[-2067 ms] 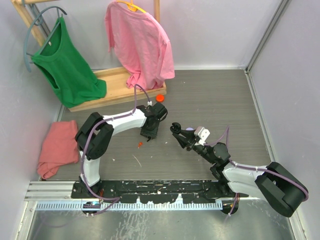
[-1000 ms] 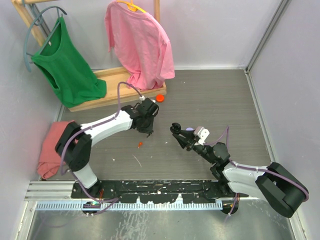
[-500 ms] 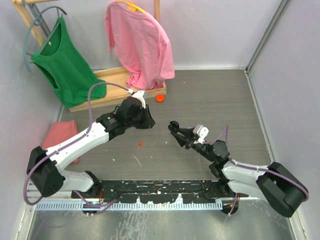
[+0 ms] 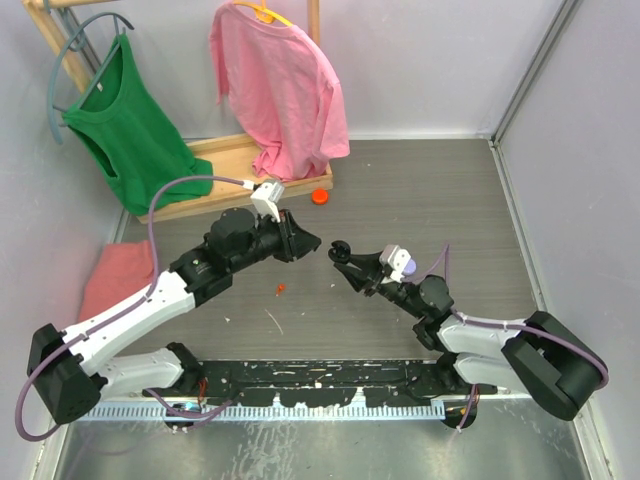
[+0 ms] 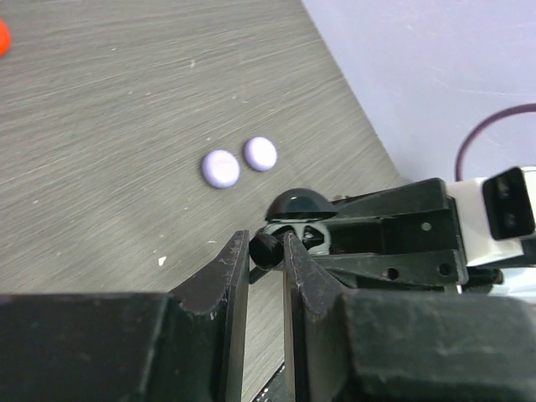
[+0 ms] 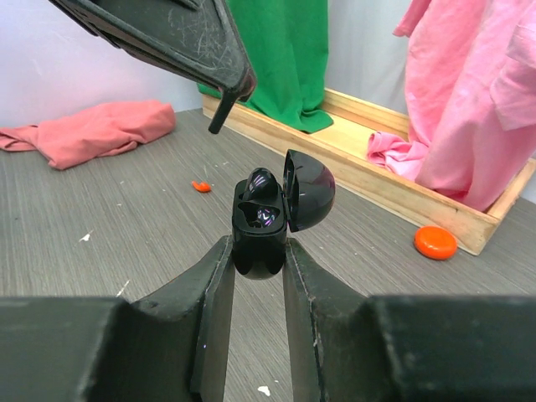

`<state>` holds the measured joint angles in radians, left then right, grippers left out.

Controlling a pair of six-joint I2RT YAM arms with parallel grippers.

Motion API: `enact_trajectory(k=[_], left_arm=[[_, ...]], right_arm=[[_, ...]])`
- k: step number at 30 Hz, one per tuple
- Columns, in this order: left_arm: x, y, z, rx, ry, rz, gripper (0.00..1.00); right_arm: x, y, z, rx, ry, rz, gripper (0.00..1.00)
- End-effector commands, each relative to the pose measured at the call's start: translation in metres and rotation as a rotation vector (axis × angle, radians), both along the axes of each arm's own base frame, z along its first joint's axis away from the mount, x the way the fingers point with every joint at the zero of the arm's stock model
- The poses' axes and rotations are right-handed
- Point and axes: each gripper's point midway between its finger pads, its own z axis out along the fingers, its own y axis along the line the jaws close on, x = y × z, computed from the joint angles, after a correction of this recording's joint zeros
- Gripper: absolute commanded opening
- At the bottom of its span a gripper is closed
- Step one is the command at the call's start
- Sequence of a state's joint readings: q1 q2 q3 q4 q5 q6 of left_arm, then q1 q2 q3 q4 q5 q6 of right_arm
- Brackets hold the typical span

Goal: Insert the wireless bluetooth earbuds into the charging case
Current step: Pick up the earbud from the center of the board, then place the earbud in the charging case.

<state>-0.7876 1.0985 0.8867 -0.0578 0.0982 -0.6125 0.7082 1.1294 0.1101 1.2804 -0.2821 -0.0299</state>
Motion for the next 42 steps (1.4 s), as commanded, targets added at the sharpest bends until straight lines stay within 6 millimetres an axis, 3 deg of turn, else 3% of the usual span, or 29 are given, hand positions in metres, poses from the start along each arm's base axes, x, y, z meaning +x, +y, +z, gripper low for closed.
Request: enact_trajectory(k=[1, 7, 16, 23, 42], left_arm=[[-0.010, -0.016, 0.051, -0.151, -0.168, -0.086, 0.10], [-0.017, -0.030, 0.060, -0.187, -0.235, -0.132, 0.10], [-0.016, -0.041, 0.053, -0.183, -0.250, -0.135, 0.10], [-0.017, -0.040, 0.039, -0.160, -0.238, -0.118, 0.09], [-0.025, -0.031, 0.035, -0.147, -0.234, -0.105, 0.08]], right_arm=[[-0.005, 0.008, 0.044, 0.098, -0.101, 0.040, 0.01], [-0.006, 0.014, 0.050, 0.112, -0.109, 0.058, 0.01], [-0.010, 0.018, 0.054, 0.132, -0.114, 0.074, 0.01], [-0.011, 0.016, 0.058, 0.151, -0.119, 0.068, 0.01], [-0.010, 0.010, 0.062, 0.163, -0.132, 0.042, 0.01]])
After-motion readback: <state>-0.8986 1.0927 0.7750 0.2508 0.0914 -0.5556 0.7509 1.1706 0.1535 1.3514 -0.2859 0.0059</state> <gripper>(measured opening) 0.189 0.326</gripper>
